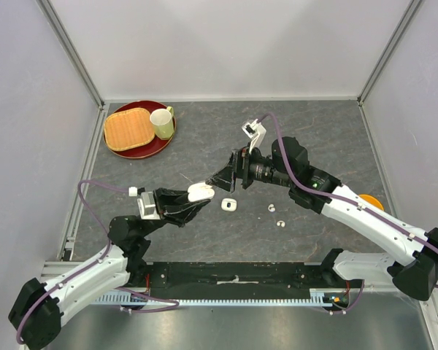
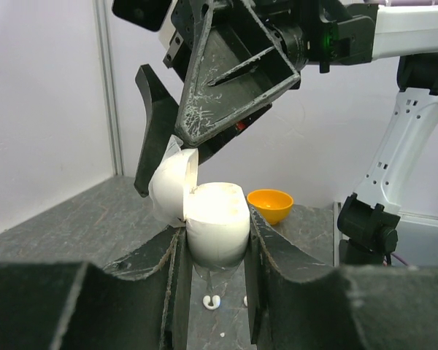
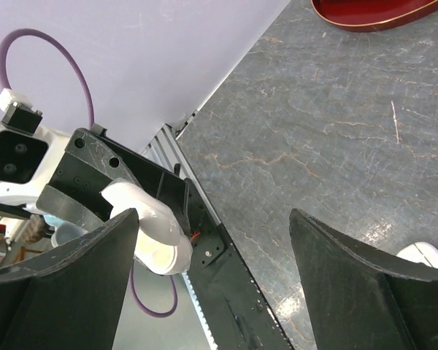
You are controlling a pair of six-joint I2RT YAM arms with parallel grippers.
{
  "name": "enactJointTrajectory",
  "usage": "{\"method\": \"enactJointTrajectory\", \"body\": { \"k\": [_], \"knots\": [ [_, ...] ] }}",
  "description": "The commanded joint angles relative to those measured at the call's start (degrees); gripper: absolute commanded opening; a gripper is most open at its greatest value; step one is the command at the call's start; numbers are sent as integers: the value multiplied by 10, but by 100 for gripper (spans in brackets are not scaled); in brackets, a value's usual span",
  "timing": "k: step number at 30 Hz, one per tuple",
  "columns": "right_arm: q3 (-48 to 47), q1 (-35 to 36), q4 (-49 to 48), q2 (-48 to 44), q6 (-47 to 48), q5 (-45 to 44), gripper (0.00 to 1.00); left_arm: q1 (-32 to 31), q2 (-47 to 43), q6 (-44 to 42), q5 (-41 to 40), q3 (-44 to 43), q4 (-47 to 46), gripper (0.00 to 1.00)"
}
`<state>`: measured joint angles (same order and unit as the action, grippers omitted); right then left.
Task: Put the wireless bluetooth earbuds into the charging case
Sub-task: Open the charging case.
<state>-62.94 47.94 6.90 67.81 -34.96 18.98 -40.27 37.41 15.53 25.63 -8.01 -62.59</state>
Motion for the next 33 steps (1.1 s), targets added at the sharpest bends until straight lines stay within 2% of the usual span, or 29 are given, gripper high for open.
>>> {"method": "enactJointTrajectory", "body": {
  "k": [1,5,6,7,12,33],
  "knots": [
    [-24,-4,-31,-8,-41,13,90,-3,-20,-20,-28,4,-3,2],
    [12,-4,-64,-15,-96,45,91,-3,-26,-34,-46,4,-2,2],
    [25,-4,-127,-15,-138,58,90,-4,-24,-35,-48,4,-3,2],
    [39,-4,-148,-16,-154,74,90,-4,-22,-36,-52,4,-5,2],
    [72,-1,-197,-16,-188,86,91,-3,-11,-33,-61,3,-23,2],
    [66,7,-167,43,-184,102,87,-3,14,-40,-55,-17,-30,2]
  ]
}}
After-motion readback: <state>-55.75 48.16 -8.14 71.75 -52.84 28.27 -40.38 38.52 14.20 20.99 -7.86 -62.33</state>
